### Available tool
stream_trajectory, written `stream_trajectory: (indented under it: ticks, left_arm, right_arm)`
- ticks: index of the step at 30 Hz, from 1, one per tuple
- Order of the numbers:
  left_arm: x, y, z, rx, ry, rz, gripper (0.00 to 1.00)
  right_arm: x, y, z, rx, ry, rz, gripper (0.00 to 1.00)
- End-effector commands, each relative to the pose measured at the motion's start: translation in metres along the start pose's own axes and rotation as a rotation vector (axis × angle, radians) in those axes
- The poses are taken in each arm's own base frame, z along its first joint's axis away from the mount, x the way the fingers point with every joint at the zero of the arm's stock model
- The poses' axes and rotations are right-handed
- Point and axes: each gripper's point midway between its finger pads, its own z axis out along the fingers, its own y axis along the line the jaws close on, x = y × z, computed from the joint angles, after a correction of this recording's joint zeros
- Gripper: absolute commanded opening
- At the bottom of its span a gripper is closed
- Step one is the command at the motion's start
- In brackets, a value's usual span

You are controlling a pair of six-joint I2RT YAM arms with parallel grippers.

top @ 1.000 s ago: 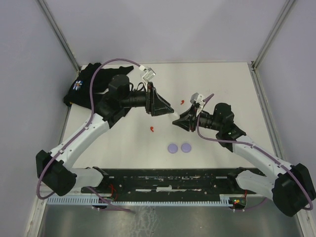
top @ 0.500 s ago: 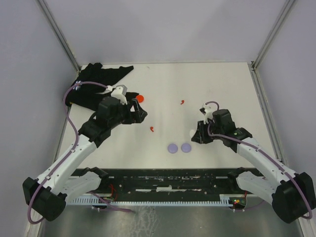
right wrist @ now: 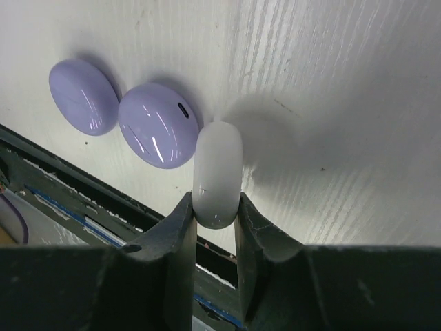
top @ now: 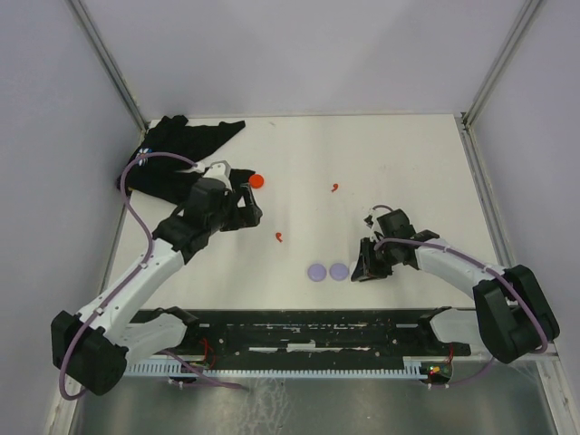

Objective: Insert the wireless bluetooth earbuds into the charging case
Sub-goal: Place the charging case at the center of the board.

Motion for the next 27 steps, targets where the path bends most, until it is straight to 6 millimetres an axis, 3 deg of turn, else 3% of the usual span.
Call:
stream_trajectory:
  ticks: [1,10,14,18,23,27]
  left_arm:
    - [-0.008,0.002,0.009,-0.032,-0.003,0.008,0.99]
    - [-0.020,-0.002,0.040,-0.064,0.049,0.055,0.98]
    - [-0.031,-0.003,0.064,-0.097,0.051,0.066,0.98]
    - [-0.042,0.011,0.095,-0.194,0.064,0.088,0.97]
    - [-0.048,0.031,0.142,-0.310,0.114,0.153,0.93]
    - [-0.060,0.034,0.176,-0.331,0.133,0.174,0.90]
  right_arm:
    - [-0.011,-0.005,0.003,0.028,-0.048,0.027,0.26]
    - [-0.019,-0.024,-0.024,0.179,-0.122,0.061,0.63]
    - [-0.035,-0.025,-0.052,0.261,-0.183,0.036,0.67]
    - [-0.053,-0.019,-0.077,0.284,-0.288,-0.003,0.70]
    - [-0.069,-0.011,-0.095,0.272,-0.402,-0.052,0.74]
    - [-0.081,-0.005,-0.104,0.259,-0.460,-0.100,0.78]
